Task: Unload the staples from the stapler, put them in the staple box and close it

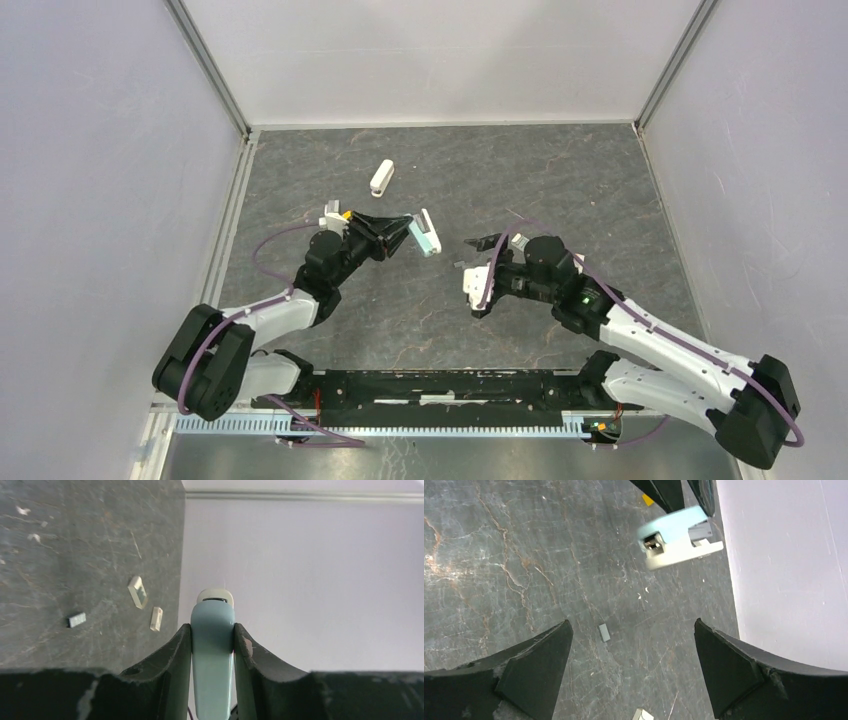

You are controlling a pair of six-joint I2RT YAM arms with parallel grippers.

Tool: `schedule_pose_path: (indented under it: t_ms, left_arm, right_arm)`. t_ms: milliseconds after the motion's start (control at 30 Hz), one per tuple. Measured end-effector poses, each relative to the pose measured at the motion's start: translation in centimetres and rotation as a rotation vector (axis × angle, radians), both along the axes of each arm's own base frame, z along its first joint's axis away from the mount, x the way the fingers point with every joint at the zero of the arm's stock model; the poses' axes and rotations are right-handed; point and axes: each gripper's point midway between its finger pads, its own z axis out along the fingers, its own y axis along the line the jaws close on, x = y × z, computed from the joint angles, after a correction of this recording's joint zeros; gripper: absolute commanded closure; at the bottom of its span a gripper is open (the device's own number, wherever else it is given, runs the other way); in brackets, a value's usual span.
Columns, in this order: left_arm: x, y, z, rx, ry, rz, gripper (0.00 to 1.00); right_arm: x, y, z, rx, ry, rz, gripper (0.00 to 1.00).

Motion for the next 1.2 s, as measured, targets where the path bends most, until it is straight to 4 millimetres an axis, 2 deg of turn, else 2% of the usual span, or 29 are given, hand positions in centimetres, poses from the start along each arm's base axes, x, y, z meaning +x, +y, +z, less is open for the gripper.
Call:
schedule_pose_path:
  t_ms: [67, 233, 400, 500, 633, 767, 933, 1067, 1200]
  left_arm:
    - [-0.5, -0.5, 0.6, -0.013, -0.023, -0.039, 0.98]
    - [-1.4, -1.3, 1.2, -0.001, -0.071, -0.114, 0.98]
    - [-0.5, -1.8, 0.6, 0.206, -0.127, -0.153, 0.98]
    - [0.8, -1.4, 1.1, 0.375, -0.177, -0.141, 0.98]
    - [3.1, -0.7, 2.5, 0.603, -0.247, -0.118, 0.98]
    - [6.5, -1.1, 2.9, 0.813, -0.288, -0.133, 0.98]
    - [10.1, -2.1, 0.2, 1.039, -0.288, -0.214, 0.98]
    - [11.9, -2.6, -2.2, 1.197, -0.300, -0.308, 0.98]
    - [13.5, -2.5, -3.1, 1.314, -0.337, -0.358, 0.98]
  right_arm:
    - [0.3, -0.5, 0.3, 0.023, 0.013, -0.009, 0.02]
    - [0.7, -1.7, -0.5, 0.054, 0.114, -0.038, 0.02]
    - [0.9, -3.2, 0.7, 0.143, 0.180, -0.060, 0.02]
    - [0.7, -3.5, 1.3, 0.167, 0.189, -0.056, 0.02]
    - [0.7, -3.9, 0.6, 0.151, 0.216, -0.067, 0.02]
    - [0.7, -4.5, 0.0, 0.137, 0.245, -0.083, 0.02]
    - [1.0, -4.9, 0.2, 0.130, 0.277, -0.094, 0.02]
    - [0.9, -4.7, 0.5, 0.121, 0.304, -0.082, 0.02]
    - [1.2, -5.2, 0.4, 0.126, 0.312, -0.100, 0.02]
